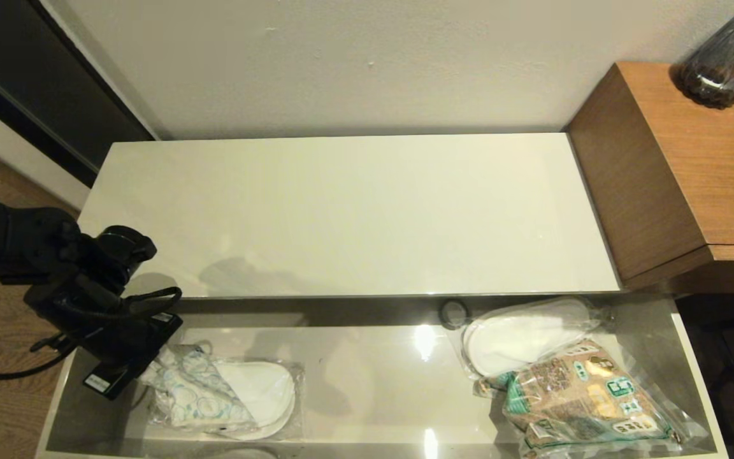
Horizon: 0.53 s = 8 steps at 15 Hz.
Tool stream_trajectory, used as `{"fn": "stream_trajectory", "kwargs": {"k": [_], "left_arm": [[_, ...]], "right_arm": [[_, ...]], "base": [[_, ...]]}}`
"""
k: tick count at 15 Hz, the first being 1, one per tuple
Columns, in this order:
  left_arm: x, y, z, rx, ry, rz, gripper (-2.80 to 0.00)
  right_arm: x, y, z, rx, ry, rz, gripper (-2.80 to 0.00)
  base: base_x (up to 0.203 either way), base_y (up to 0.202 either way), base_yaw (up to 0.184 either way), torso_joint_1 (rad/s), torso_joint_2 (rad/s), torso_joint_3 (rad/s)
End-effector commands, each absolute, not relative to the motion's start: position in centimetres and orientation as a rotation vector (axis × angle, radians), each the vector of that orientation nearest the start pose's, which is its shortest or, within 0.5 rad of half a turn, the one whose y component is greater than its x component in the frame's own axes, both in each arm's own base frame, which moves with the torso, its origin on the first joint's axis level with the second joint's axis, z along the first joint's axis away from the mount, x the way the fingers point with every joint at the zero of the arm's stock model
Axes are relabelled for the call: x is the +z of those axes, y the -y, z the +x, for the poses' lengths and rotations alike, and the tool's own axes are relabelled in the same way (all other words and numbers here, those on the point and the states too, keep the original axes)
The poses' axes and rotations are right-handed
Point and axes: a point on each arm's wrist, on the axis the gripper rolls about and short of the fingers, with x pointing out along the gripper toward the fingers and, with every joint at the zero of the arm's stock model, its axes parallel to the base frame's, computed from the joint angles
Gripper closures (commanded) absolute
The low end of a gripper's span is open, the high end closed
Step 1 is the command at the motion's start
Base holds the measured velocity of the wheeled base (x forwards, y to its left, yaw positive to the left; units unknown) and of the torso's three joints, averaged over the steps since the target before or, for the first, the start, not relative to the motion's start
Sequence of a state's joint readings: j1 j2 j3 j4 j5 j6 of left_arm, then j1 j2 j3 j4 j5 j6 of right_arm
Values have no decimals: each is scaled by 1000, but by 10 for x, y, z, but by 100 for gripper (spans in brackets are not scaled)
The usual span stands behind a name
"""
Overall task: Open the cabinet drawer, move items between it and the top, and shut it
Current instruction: Put the tissue in the drawer
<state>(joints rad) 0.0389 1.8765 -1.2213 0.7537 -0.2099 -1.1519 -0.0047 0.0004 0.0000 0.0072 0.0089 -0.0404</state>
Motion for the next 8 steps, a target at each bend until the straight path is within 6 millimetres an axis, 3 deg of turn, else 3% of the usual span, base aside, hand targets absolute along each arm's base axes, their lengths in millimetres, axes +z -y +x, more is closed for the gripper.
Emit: {"fn": "stream_trajectory", "kwargs": {"k": [1,5,8], "left_arm": [[129,-7,299,702,-1358,-1115,-280],[142,-8,297,652,-1327,-1146,-280],[160,-5,274,576,-1319,-1159,-280]], "right_arm": [[75,0,-23,5,-9,-41,0],[75,0,-23,5,-8,-41,0],[75,0,-23,5,-8,-41,0]], "base": [[0,0,0,0,0,0],[0,0,0,0,0,0],[0,0,0,0,0,0]]}}
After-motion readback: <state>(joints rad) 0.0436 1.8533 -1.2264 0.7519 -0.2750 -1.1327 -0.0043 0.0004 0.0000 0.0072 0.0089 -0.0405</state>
